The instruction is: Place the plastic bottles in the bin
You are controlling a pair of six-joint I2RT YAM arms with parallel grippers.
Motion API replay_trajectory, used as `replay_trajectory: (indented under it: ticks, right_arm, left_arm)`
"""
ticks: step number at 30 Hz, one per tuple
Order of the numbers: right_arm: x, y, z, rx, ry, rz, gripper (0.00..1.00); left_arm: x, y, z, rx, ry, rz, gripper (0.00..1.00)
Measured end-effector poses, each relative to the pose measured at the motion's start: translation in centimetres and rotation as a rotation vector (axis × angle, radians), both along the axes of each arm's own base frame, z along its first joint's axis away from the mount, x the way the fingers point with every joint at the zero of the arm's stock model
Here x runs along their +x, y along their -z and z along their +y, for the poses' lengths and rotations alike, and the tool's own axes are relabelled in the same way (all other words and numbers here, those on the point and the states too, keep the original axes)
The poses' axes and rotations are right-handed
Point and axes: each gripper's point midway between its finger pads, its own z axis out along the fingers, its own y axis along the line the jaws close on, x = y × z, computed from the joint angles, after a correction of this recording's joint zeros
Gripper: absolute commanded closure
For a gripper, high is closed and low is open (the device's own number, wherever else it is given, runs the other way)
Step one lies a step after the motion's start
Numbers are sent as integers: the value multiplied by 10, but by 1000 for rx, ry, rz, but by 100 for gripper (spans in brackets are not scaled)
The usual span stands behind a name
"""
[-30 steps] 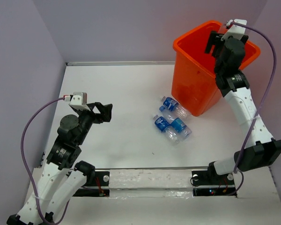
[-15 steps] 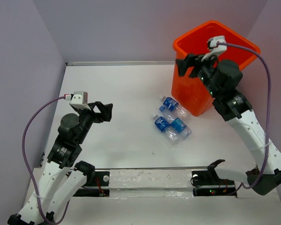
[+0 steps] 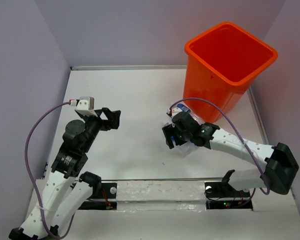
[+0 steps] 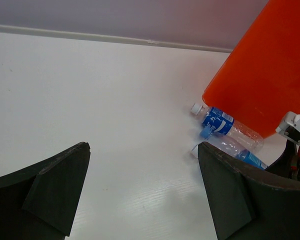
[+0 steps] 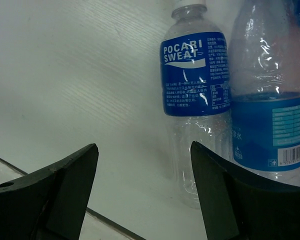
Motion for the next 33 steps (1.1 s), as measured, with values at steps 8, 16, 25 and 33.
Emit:
replay_trajectory:
  ticks: [8,16,25,33]
  right_arm:
    - [9,24,-12,-96,74,9,15]
    - [23,47,-10,-193,86,23,15]
    - [10,79,-2,-255,40,92,30]
    - [6,65,15,-209,24,67,52]
  left_arm:
    - [0,0,0,0,1,1,1]
    - [0,0,0,0,3,2,1]
    - [0,0,-2,-2,12,2,1]
    - [0,0,-2,-3,13,-1,1]
